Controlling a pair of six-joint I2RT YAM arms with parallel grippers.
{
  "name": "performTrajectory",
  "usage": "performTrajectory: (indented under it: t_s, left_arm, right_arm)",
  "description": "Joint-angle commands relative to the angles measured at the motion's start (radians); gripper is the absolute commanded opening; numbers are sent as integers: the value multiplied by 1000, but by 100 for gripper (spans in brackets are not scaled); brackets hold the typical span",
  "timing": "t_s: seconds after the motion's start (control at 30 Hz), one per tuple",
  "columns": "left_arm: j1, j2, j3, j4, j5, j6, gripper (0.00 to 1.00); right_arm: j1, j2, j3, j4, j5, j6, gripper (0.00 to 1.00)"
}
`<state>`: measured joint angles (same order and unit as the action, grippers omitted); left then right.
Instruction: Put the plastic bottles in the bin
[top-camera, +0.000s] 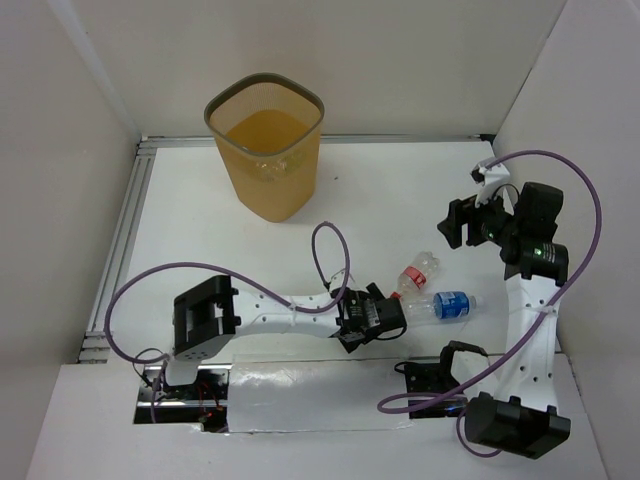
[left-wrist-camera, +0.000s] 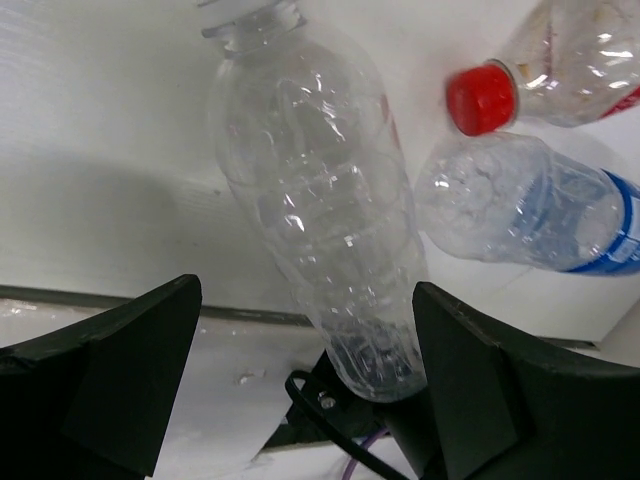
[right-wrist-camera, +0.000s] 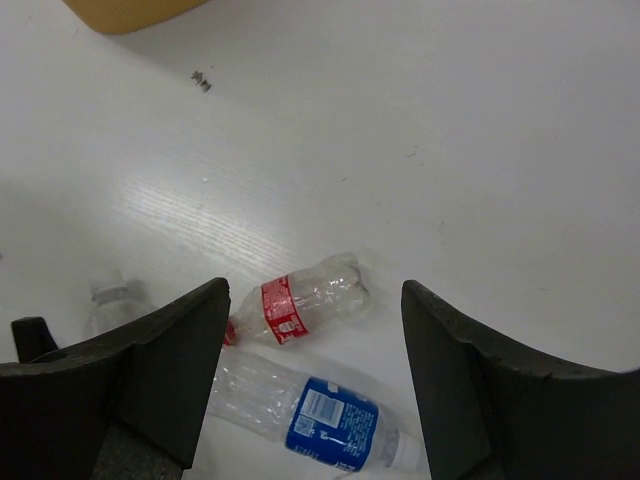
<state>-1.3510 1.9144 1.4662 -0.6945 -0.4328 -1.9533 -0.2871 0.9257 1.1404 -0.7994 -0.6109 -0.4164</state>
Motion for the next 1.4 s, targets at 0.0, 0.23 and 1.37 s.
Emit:
performTrajectory:
  t_s: [0.0,0.23,1.37]
  left_arm:
    - [12,47,26,0,3,-68,100]
    - [41,101,26,53,23,-90,97]
    - [299,-370,250,173,-358,1148,26]
  right_arm:
    - [-4,-24,13,-44,-38,10,76]
    - [-4,-33,13,-81,-58,10,76]
    - [-4,21,38,-129,-190,-50,34]
